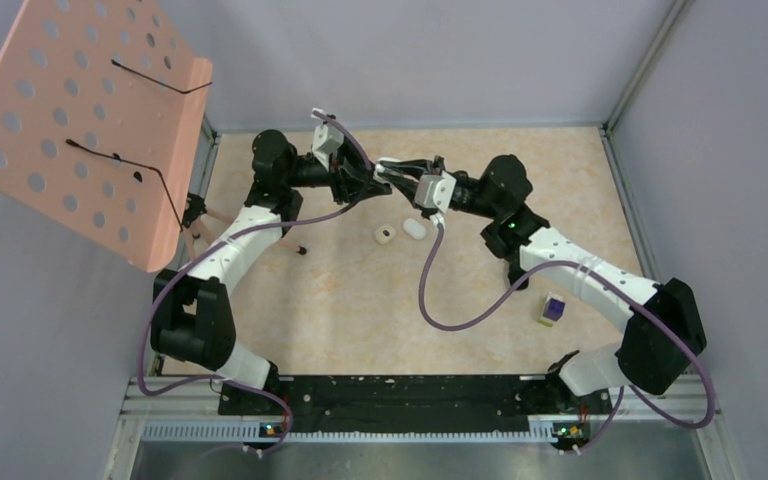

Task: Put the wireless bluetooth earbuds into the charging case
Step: Place the earbud in the charging case.

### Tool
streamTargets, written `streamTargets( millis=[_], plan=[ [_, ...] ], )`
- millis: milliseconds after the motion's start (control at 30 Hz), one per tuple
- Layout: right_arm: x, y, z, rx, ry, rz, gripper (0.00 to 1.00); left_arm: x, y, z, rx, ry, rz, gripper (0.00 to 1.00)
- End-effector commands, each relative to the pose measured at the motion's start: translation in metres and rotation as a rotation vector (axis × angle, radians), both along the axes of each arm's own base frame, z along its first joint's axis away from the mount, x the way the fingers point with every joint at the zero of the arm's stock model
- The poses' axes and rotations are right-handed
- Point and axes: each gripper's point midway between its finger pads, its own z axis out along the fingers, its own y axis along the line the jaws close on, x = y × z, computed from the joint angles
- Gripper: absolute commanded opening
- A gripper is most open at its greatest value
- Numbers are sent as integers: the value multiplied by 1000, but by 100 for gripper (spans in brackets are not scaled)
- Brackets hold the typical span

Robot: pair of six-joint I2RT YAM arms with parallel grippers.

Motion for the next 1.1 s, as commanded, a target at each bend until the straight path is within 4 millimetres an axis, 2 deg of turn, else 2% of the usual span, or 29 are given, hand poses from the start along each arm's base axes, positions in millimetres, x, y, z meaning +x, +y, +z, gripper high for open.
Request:
streamTargets(
  millis=[0,267,1067],
  plan=[
    [-1,7,20,36,-31,0,0,-12,0,25,-22,-125,-28,0],
    [1,9,16,27,-5,-2,0,-13,0,27,-23,-134,-29,0],
    [9,-2,-1,-69,16,-89,1,-14,4,27,-29,-135,2,0]
  ],
)
